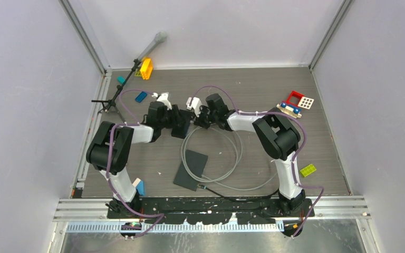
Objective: Insert the plug into the switch port
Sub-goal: Insert the connector into the switch port.
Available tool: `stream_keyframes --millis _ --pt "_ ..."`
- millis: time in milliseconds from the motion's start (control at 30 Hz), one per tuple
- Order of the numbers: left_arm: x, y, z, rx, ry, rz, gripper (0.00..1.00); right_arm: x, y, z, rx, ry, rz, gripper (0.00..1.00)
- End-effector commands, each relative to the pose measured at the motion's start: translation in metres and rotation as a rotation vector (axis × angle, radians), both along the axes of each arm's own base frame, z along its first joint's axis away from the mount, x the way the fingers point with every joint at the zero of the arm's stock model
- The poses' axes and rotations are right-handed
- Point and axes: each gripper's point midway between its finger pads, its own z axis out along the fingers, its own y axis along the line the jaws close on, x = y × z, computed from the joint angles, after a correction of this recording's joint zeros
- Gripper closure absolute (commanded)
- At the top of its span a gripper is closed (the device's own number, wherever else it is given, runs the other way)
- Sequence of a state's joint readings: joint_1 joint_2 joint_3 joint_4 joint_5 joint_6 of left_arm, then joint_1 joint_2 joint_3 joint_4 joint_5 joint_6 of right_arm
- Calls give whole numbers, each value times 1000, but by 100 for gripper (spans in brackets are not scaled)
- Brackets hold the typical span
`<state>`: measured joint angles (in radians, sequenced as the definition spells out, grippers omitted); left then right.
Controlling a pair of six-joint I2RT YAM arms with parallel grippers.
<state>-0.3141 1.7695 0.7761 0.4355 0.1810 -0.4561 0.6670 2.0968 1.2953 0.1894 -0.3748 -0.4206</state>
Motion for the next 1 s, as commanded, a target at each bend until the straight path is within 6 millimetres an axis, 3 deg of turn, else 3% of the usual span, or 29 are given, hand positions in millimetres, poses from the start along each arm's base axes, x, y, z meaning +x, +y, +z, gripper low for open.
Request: stream_keyframes --millis 0,167,500,633,833,967 --pt "-95 -67 -37 -112 291 -345 51 -34 80 124 342 -281 361 100" --pt "-97 -71 -36 -118 290 -365 51 -7 80 132 354 -298 218 100" --pt "-108 -91 -33 -159 302 -448 50 -17 124 186 460 -346 295 100" --pt "-108 -90 -33 -156 307 -442 50 -22 118 170 427 -334 306 100" --pt "-99 -76 -37 -123 311 -374 47 -56 95 115 278 -218 421 99" --pt "-87 -69 -30 -102 289 -327 45 -64 77 91 201 -156 387 93"
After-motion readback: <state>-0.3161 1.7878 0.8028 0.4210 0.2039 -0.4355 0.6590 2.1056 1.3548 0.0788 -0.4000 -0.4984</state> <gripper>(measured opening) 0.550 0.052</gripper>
